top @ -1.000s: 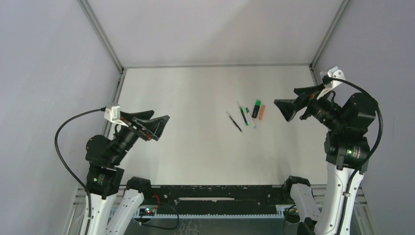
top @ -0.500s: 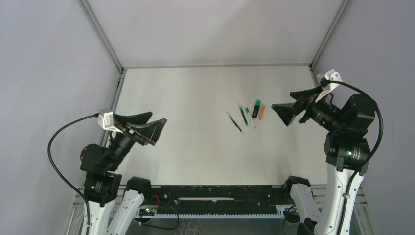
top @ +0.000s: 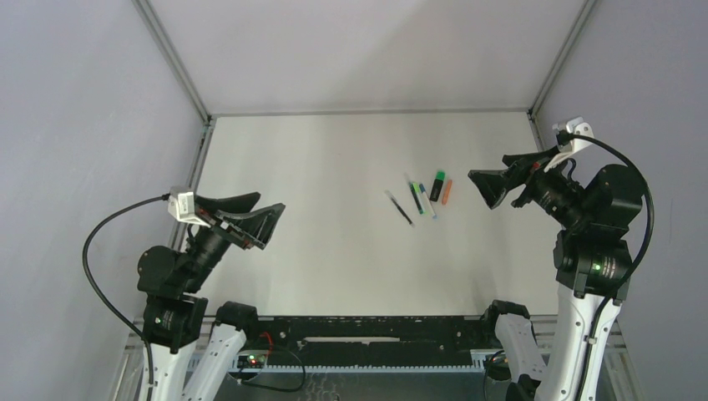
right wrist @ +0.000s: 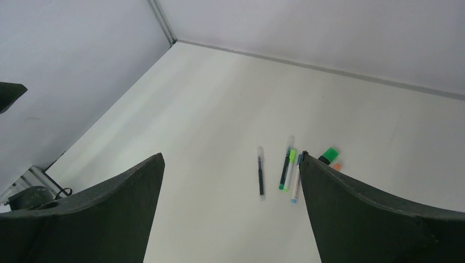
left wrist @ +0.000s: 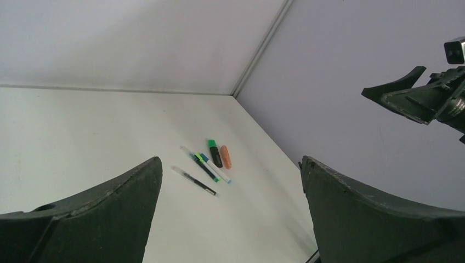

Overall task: Insert the pens into the pen caps
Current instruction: Reset both arms

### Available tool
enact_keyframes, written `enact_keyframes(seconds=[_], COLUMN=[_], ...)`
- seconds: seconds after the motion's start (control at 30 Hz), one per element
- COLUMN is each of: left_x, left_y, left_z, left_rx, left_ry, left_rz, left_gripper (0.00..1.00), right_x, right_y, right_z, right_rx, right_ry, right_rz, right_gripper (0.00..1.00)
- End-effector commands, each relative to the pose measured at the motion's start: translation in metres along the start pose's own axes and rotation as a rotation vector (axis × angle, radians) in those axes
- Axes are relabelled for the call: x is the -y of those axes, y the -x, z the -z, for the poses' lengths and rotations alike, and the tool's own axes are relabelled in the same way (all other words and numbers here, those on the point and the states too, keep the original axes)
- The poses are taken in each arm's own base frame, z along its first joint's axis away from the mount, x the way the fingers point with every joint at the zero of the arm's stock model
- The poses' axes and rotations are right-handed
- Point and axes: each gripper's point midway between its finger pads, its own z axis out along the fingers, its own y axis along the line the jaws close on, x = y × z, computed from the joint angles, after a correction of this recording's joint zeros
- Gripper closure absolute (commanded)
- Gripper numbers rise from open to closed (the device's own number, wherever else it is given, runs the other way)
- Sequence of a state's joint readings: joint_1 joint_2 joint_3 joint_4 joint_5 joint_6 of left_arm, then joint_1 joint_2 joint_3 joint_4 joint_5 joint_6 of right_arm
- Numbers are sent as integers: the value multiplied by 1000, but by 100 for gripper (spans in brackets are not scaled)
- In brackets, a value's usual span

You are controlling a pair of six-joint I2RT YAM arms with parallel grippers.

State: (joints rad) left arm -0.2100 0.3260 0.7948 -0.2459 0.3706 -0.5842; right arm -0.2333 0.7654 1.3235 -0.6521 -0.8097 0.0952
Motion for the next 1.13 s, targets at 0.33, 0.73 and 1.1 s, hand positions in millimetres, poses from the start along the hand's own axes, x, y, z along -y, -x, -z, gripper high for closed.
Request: enact_keyframes(seconds=[0.33,0.73,1.1], left_x=[6,15,4], left_y=[3,-9,-8], left_z=[-2,-15,-11], left_rx=[-15,-113,-106], left_ry=[-20,-103,-41], left_rz=[-11,28,-36], left_gripper=[0,0,0], right_x=[1,19,26], right_y=[14,20,30], right_z=[2,2,-1], right_rx=[44,63,80], right_ry=[-25,-117,-143], right_rz=[30,49,74], right_gripper=[0,0,0])
